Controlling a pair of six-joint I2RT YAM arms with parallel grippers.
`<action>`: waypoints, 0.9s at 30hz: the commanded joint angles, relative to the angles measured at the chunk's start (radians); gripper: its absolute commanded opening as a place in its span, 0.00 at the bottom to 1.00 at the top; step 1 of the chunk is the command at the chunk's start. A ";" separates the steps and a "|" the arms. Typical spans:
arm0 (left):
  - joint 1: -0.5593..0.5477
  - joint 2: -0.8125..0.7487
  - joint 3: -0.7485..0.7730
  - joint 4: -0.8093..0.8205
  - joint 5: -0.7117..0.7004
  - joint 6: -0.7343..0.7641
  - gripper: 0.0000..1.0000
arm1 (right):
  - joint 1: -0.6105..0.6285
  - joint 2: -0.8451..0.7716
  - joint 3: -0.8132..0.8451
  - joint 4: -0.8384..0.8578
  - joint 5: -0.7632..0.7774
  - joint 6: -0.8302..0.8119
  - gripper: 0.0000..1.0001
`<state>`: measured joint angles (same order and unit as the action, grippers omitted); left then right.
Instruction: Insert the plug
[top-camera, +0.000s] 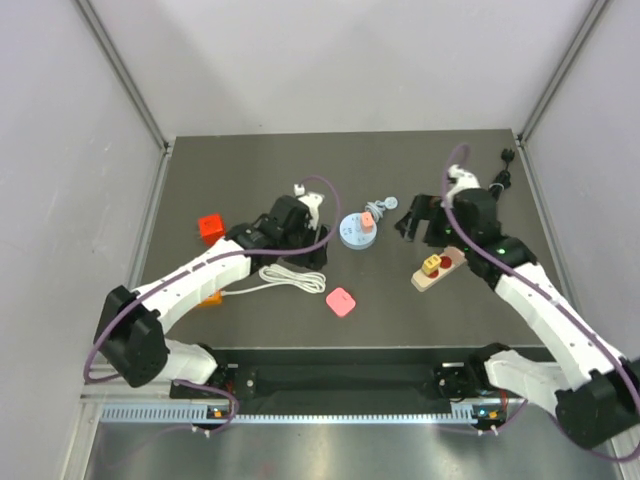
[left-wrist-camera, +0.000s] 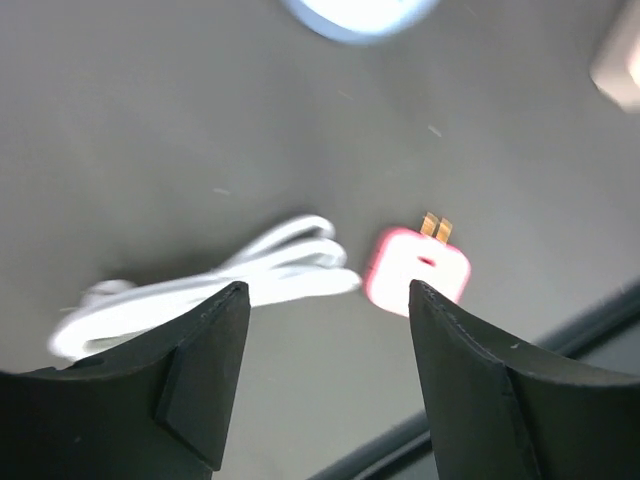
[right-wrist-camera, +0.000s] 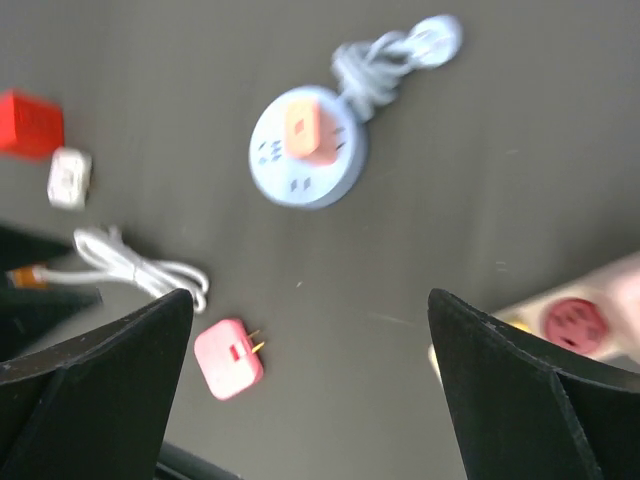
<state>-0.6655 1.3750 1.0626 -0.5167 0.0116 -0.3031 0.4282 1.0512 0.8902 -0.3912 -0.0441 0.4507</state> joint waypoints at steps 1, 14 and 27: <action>-0.095 -0.004 -0.039 0.087 0.067 0.015 0.70 | -0.095 -0.103 -0.010 -0.020 -0.060 0.031 1.00; -0.339 0.252 0.034 0.061 -0.090 -0.004 0.81 | -0.157 -0.233 -0.014 -0.061 -0.128 0.029 1.00; -0.345 0.372 0.059 0.063 -0.113 0.024 0.80 | -0.157 -0.247 -0.027 -0.058 -0.138 0.020 1.00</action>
<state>-1.0042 1.7275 1.0863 -0.4679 -0.0875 -0.2955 0.2802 0.8150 0.8688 -0.4725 -0.1703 0.4740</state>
